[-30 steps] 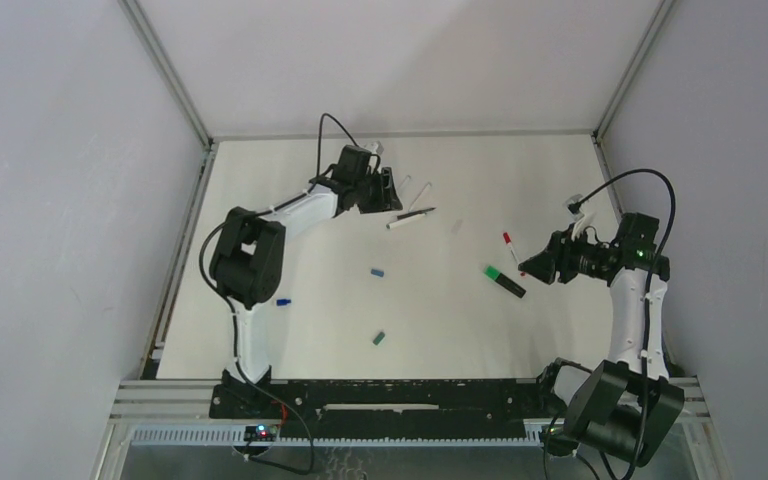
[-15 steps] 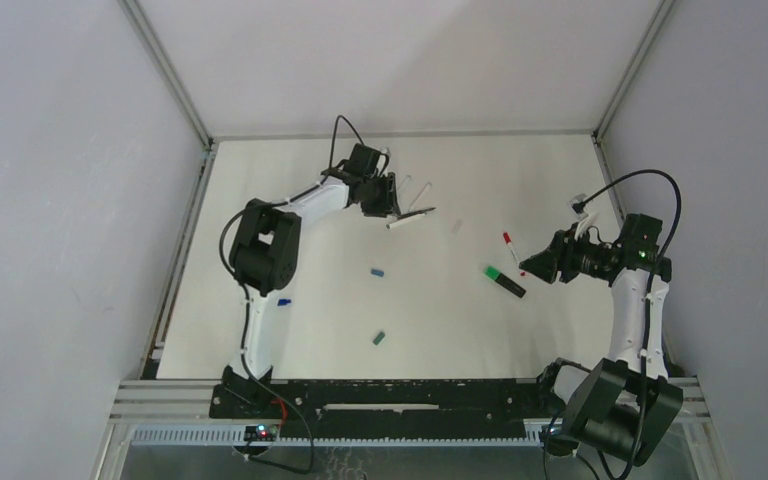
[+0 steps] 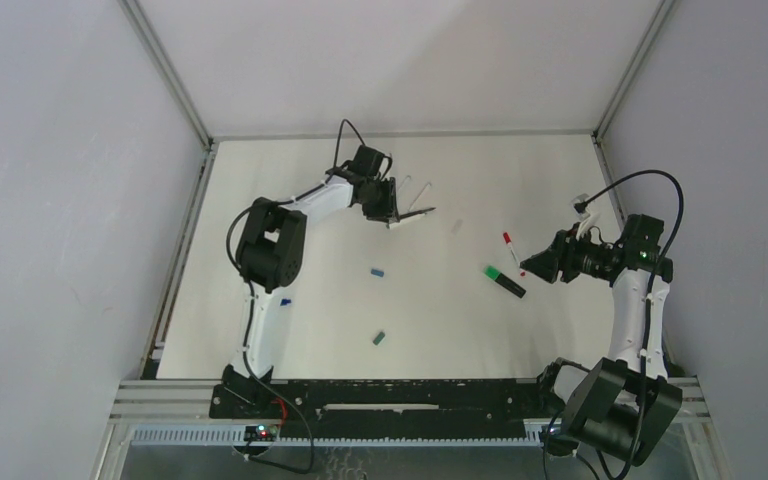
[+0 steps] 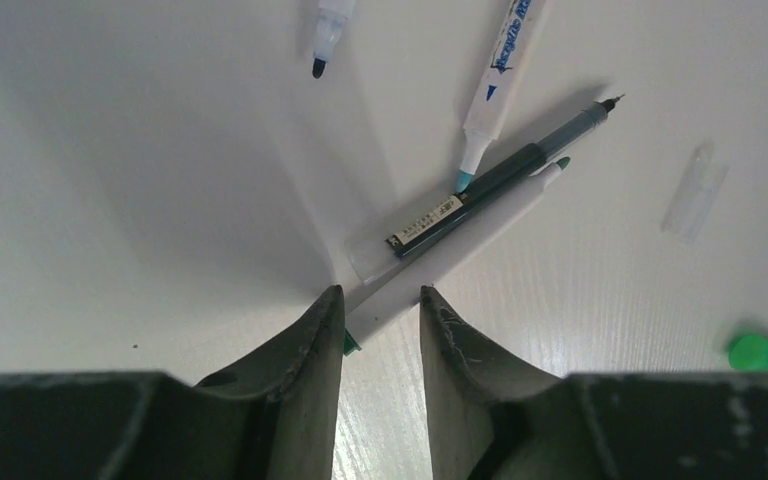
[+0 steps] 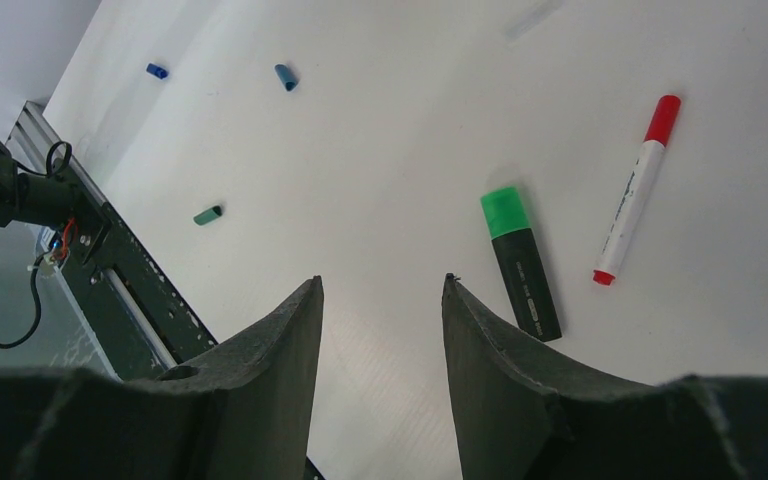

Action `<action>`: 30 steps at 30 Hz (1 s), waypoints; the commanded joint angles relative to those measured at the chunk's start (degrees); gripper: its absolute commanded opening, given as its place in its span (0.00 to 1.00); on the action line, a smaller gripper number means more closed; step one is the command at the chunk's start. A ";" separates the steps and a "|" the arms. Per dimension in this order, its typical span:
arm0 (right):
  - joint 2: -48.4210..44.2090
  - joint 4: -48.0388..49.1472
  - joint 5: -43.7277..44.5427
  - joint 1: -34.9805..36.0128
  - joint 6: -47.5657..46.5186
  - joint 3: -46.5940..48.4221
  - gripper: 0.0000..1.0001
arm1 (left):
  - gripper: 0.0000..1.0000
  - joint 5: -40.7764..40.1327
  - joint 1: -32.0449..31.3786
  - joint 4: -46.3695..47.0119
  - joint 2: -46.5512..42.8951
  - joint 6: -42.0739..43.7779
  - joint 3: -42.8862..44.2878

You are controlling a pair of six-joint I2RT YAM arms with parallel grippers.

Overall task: Insert the pens into the pen caps
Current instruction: Pick up the pen from the center of the board.

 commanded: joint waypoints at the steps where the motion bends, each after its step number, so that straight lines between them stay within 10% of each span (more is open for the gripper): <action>1: -0.10 0.84 -1.98 -0.58 -0.02 -0.03 0.54 | 0.37 0.92 -0.55 -1.01 0.42 1.24 3.33; 30: -0.36 0.39 -4.08 -1.91 -0.30 -0.03 0.54 | 0.22 -2.31 -9.72 -3.48 -8.54 8.21 -9.98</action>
